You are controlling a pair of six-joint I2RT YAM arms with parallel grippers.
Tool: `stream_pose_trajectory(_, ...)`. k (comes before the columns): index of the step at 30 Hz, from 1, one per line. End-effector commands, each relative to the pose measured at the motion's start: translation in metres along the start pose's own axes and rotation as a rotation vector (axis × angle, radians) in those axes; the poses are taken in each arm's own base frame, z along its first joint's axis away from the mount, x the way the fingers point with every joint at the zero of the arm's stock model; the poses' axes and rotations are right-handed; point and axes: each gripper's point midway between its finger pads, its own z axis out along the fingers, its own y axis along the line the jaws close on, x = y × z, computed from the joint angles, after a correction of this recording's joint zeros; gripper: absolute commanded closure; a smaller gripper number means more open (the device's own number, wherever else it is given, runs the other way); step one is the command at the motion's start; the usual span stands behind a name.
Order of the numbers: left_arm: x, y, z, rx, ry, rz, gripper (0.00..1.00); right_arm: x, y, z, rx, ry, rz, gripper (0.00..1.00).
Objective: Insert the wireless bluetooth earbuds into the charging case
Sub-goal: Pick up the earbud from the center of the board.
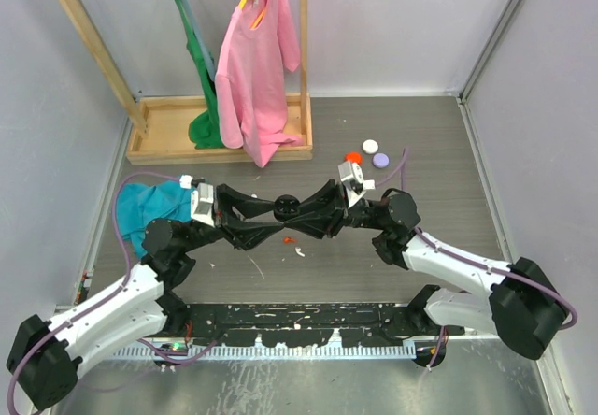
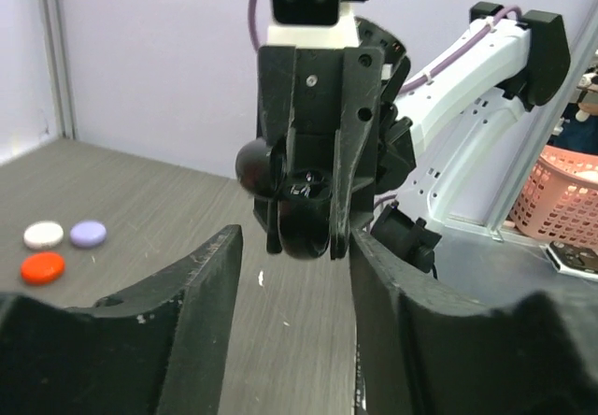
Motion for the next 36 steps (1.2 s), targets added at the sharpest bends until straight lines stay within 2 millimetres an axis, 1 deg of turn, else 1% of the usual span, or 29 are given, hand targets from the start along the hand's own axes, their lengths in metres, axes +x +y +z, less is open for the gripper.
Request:
stream_pose_trajectory(1, 0.015, 0.017, -0.012, -0.125, 0.065, -0.005, 0.46, -0.012, -0.002, -0.003, 0.032, -0.011, -0.118, 0.99)
stream_pose_trajectory(3, 0.022, 0.024, -0.018, -0.186, 0.091, -0.027, 0.41, -0.005, -0.011, -0.008, 0.081, 0.018, -0.146, 0.99)
stream_pose_trajectory(5, 0.03, 0.033, -0.027, -0.265, 0.138, -0.066, 0.38, 0.004, -0.02, -0.014, 0.13, 0.057, -0.172, 0.99)
stream_pose_trajectory(6, 0.029, 0.036, -0.03, -0.297, 0.144, -0.073, 0.38, 0.009, -0.024, -0.017, 0.154, 0.082, -0.18, 0.99)
stream_pose_trajectory(7, 0.038, 0.042, -0.037, -0.353, 0.185, -0.099, 0.37, 0.013, -0.029, -0.02, 0.178, 0.105, -0.194, 0.99)
stream_pose_trajectory(11, 0.053, 0.064, -0.061, -0.55, 0.283, -0.147, 0.36, 0.028, -0.045, -0.033, 0.263, 0.185, -0.237, 0.99)
stream_pose_trajectory(18, 0.087, 0.103, -0.107, -0.902, 0.473, -0.207, 0.38, 0.046, -0.052, -0.047, 0.31, 0.23, -0.273, 0.99)
stream_pose_trajectory(23, 0.115, 0.132, -0.133, -1.123, 0.645, -0.22, 0.41, 0.061, -0.056, -0.054, 0.321, 0.255, -0.273, 0.99)
stream_pose_trajectory(24, 0.116, 0.137, -0.135, -1.148, 0.665, -0.212, 0.42, 0.063, -0.056, -0.054, 0.321, 0.255, -0.276, 0.99)
stream_pose_trajectory(29, 0.135, 0.164, -0.142, -1.242, 0.791, -0.161, 0.47, 0.071, -0.057, -0.06, 0.333, 0.253, -0.274, 0.99)
stream_pose_trajectory(34, 0.148, 0.189, -0.152, -1.303, 0.858, -0.16, 0.52, 0.073, -0.055, -0.065, 0.345, 0.246, -0.28, 0.99)
stream_pose_trajectory(35, 0.157, 0.193, -0.156, -1.312, 0.89, -0.175, 0.54, 0.073, -0.055, -0.065, 0.347, 0.245, -0.281, 0.99)
stream_pose_trajectory(36, 0.161, 0.198, -0.158, -1.316, 0.903, -0.19, 0.55, 0.072, -0.056, -0.066, 0.349, 0.243, -0.284, 0.99)
